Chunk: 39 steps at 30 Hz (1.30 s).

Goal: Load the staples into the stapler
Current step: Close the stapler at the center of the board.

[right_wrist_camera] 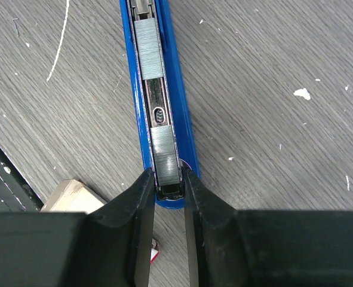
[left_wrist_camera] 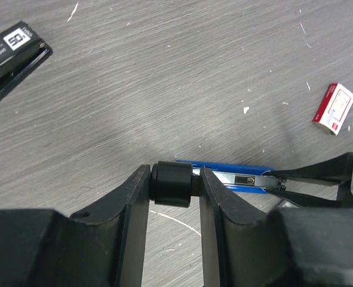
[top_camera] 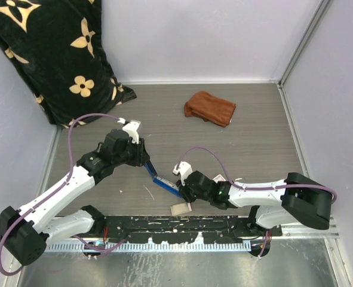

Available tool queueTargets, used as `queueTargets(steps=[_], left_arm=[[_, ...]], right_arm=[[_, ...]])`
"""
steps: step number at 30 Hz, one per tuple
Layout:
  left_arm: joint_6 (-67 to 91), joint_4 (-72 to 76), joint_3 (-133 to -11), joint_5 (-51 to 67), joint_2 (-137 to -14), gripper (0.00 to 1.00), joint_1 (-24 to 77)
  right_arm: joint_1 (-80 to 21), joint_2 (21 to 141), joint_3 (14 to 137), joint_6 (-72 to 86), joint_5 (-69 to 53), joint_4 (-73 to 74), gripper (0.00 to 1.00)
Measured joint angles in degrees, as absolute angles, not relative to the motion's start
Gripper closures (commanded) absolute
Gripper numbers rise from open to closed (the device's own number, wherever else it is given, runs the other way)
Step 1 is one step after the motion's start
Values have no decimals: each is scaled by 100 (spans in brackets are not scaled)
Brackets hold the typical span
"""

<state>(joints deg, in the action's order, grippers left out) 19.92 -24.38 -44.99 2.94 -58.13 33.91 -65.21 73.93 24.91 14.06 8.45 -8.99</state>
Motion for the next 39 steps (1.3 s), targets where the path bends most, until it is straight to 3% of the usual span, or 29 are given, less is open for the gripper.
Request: queueTargets(steps=[8,19,32,35,39], left_arm=[[1708,-2434,-4619,-1013,-5828,92,4615],[1695,-2497,-5043,-2386,-6469,93,5946],[1892,-2561,-5443,-3186,-7319,93,7024],[1903,-2556,-5498,-3242,-7417,93,7052],[1911,-2556,-5511,-3293,-7446,92,7070]], right_arm=[[-6567,7441,2421,1343,825,-1157,92],[-6567,7424,2141,1411,827,-1732,93],[-6569,7424,1929,1570,832,-2233,93],[-6569,7424,1903,1605,845,-2298,90],[-6569,7360,1868,1645,875,-2349,73]])
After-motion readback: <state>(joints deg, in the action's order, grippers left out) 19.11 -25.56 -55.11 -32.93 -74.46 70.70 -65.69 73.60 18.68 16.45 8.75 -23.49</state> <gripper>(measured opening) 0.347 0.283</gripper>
